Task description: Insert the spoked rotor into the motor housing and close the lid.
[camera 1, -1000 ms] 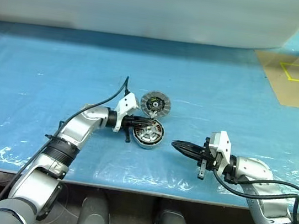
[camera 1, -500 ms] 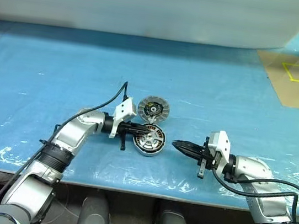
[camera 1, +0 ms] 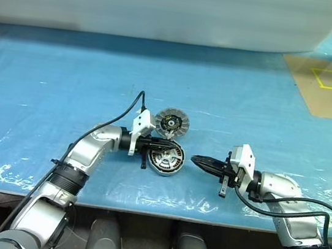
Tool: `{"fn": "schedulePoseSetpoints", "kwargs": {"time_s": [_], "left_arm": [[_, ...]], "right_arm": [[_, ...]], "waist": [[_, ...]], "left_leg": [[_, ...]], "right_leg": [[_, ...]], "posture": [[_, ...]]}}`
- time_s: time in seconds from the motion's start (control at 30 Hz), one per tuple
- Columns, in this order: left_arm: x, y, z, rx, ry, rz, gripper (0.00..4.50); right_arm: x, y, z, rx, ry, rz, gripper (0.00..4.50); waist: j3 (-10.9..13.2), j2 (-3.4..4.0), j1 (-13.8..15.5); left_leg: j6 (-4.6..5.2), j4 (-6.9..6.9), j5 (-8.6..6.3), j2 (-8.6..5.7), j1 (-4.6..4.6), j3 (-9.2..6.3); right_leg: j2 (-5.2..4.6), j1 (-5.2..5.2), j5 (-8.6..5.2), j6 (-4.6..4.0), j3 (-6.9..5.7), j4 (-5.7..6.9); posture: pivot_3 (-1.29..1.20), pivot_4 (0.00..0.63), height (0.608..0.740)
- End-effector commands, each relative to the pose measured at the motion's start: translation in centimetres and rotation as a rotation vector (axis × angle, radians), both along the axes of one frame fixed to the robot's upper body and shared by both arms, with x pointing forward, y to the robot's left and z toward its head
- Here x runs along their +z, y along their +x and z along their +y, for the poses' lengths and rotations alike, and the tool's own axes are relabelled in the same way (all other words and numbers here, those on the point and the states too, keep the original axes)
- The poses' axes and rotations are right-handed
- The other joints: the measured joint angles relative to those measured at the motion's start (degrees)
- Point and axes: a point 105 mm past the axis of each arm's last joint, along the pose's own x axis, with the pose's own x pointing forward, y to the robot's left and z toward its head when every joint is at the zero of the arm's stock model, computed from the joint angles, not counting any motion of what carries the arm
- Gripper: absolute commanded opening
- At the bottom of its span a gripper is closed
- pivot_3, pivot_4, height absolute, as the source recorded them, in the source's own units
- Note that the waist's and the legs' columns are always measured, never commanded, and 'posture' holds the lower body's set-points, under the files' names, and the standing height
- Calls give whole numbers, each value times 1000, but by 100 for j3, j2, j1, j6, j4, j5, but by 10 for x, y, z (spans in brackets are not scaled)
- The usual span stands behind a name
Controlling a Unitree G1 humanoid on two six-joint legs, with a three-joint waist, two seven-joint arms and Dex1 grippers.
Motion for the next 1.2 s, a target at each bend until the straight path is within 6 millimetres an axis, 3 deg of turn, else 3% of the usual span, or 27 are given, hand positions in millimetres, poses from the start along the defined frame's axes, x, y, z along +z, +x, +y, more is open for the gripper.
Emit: {"fn": "schedulePoseSetpoints", "kwargs": {"time_s": [0.03, 0.27, 0.5, 0.73, 1.0, 1.2], "left_arm": [[3, -11, 0, -61, 18, 2, 32], [-13, -18, 1, -93, 127, 10, 32], [-28, -10, 6, -56, 250, -52, 32], [7, -3, 6, 1, 15, 9, 32], [41, 2, 26, 59, -150, 23, 32], [53, 11, 52, 180, -207, -6, 32]], "right_arm": [[6, 1, 3, 18, 3, -28, 0], [5, 2, 3, 14, -7, -26, 0], [4, 6, 4, -5, -21, -36, 0], [4, 7, 5, -5, -17, -34, 0], [11, 5, 10, 21, 25, -18, 0], [12, 4, 10, 28, 24, -19, 0]], "waist": [[0, 0, -23], [0, 0, -44], [-1, 2, -54], [-1, 1, -85], [0, 1, -101], [0, 0, -104]], "left_leg": [[0, 1, 0, 0, 0, 0], [0, 2, 0, -1, 2, 0], [1, 3, 0, -4, 14, 0], [5, 5, 1, -16, 15, 0], [5, -2, 3, -14, -5, 0], [5, -1, 2, -14, -2, 0]], "right_leg": [[0, -1, 0, 0, 0, 0], [-1, 0, 0, 0, 0, 0], [-5, 21, 0, 0, 0, 1], [-17, 22, 0, 0, 1, 9], [-10, -14, 0, 0, 0, 6], [-10, -14, 0, 0, 0, 5]], "posture": [[0, 150, 740], [0, 150, 740], [0, 150, 740], [0, 150, 740], [0, 150, 740], [0, 150, 740]]}}
